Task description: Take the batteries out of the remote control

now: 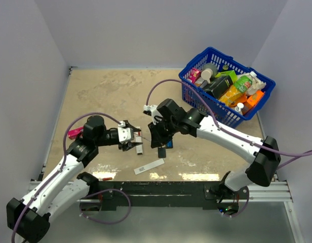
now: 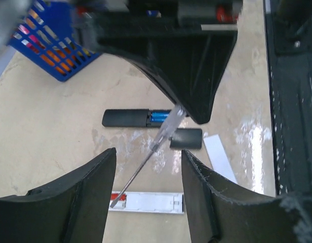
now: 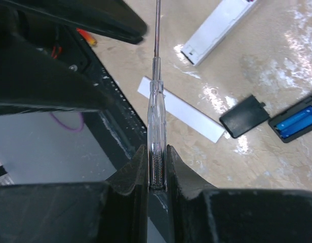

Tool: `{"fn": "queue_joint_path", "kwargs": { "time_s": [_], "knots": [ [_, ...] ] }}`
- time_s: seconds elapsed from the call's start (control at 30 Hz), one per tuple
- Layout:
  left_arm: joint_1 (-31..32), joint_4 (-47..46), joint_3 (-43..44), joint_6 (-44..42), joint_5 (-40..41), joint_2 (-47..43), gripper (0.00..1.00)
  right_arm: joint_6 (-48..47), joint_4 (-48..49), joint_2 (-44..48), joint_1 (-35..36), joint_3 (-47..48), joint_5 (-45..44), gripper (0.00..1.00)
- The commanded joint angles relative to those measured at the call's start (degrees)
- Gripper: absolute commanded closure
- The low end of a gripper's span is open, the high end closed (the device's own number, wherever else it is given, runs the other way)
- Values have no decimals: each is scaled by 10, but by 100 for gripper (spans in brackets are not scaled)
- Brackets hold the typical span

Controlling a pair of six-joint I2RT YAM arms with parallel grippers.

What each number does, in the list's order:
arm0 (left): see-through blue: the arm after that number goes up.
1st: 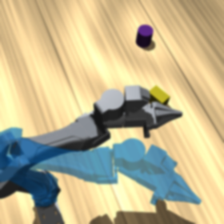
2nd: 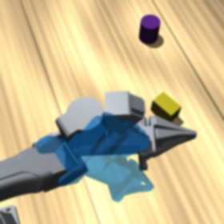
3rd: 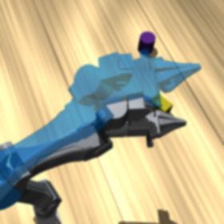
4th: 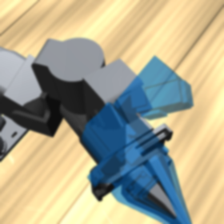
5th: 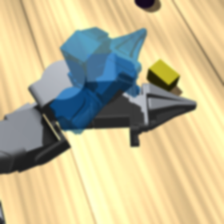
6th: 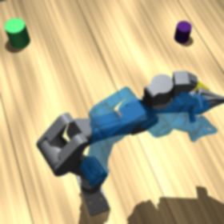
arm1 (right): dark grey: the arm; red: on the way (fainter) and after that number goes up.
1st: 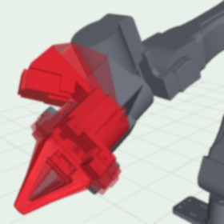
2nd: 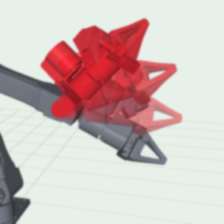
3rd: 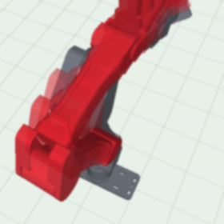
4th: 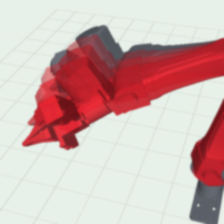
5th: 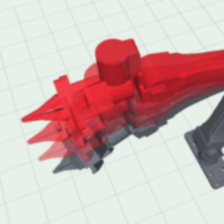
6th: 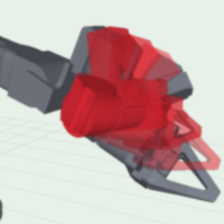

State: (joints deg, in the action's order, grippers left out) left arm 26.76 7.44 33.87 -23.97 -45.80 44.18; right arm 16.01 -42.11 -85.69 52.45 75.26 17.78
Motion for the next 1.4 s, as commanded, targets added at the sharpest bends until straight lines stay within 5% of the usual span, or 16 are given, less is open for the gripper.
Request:
{"fn": "queue_joint_path", "kwargs": {
  "time_s": [0.0,0.33,0.63,0.7,0.93,1.07,1.37],
  "knots": [
    [29,62,27,-158,2,7,41,-8,29,32,-1,-4,55,100],
    [76,68,46,-194,47,49,45,-7,40,41,-1,-15,91,100],
    [80,-2,27,-113,13,43,100,10,48,47,-1,-21,76,95],
    [80,-39,14,-74,17,29,100,23,65,57,-1,-27,57,88],
    [80,-183,-59,95,20,7,100,154,250,157,-1,-128,-11,38],
    [80,-240,-79,171,37,5,100,205,359,238,-1,-214,-74,36],
    [80,-291,-93,235,29,-10,100,185,369,273,-1,-226,-91,45]
  ]
}}
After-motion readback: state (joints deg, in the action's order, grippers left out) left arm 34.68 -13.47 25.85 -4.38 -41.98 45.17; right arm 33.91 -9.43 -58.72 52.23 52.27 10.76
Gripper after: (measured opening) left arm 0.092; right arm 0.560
